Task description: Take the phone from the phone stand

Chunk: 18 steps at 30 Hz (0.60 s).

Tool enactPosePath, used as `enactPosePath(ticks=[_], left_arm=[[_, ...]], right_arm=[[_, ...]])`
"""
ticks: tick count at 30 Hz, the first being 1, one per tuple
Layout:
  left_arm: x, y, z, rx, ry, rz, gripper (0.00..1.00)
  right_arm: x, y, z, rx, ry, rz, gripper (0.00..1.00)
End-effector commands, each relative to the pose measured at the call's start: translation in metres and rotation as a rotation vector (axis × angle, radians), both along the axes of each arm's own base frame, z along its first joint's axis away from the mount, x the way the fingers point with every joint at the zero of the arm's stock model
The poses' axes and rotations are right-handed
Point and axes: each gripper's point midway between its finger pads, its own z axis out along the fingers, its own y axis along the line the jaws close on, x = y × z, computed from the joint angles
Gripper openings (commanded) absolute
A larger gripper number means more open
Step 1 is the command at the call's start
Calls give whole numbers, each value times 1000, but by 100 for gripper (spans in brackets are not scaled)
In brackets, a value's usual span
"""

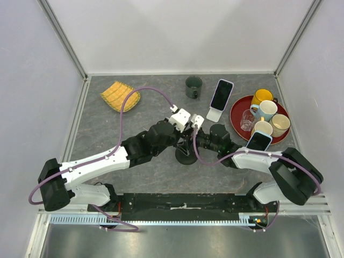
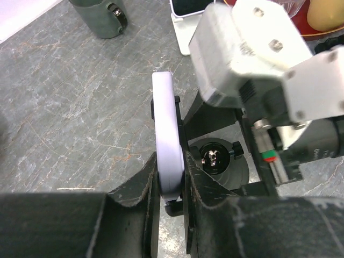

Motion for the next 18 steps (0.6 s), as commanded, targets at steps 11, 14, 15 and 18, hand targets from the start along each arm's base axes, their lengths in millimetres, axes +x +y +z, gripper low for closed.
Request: enactPosePath(ticks=[11,14,15,18], left_arm=[[-6,-9,31,-109,-45,-47,25],[-4,-6,30,-98,-52,-31,25],[-4,-6,29,-95,-52,-30,25],[-3,-6,28,-90,-52,-25,28]], right_arm=[[3,24,-1,15,-78,34,39],[0,23,-8,6,-69,36,23],[-1,23,-11,2,-62,37,17],[-4,23,-19,-9,-49,47,0]])
